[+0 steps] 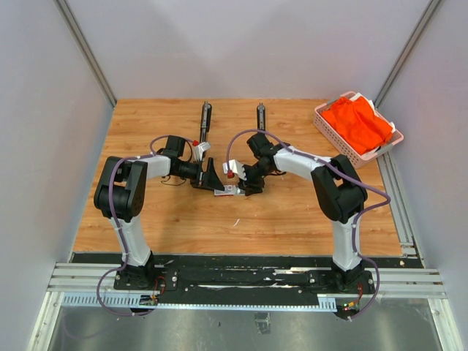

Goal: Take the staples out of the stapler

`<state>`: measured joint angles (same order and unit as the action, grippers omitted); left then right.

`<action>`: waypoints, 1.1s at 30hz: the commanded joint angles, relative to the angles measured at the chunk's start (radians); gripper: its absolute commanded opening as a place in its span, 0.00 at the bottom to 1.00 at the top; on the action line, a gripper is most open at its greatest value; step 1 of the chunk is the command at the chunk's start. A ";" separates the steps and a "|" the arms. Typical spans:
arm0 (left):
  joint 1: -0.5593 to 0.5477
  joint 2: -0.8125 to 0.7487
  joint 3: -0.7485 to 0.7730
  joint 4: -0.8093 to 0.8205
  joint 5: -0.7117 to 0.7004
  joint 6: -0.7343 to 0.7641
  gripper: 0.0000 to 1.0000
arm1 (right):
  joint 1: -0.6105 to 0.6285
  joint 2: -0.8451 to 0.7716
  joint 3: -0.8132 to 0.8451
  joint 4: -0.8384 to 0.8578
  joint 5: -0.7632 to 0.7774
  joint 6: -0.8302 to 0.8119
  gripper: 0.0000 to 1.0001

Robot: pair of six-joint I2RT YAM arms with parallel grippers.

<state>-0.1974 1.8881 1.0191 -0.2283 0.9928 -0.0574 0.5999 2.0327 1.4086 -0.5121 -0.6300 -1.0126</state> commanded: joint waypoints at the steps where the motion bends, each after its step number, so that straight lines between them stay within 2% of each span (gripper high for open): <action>1: 0.003 0.040 -0.007 -0.010 -0.038 0.009 0.98 | 0.028 0.003 -0.052 -0.028 -0.018 -0.082 0.44; 13: 0.014 0.039 0.001 -0.028 -0.068 0.023 0.98 | 0.027 -0.005 -0.062 -0.023 0.030 -0.121 0.44; 33: 0.019 0.032 0.011 -0.038 -0.075 0.013 0.98 | 0.011 0.006 -0.022 -0.122 0.073 -0.214 0.45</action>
<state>-0.1909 1.8900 1.0241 -0.2386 0.9806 -0.0570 0.6090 2.0121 1.3876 -0.5404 -0.6186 -1.1946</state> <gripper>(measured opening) 0.980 0.445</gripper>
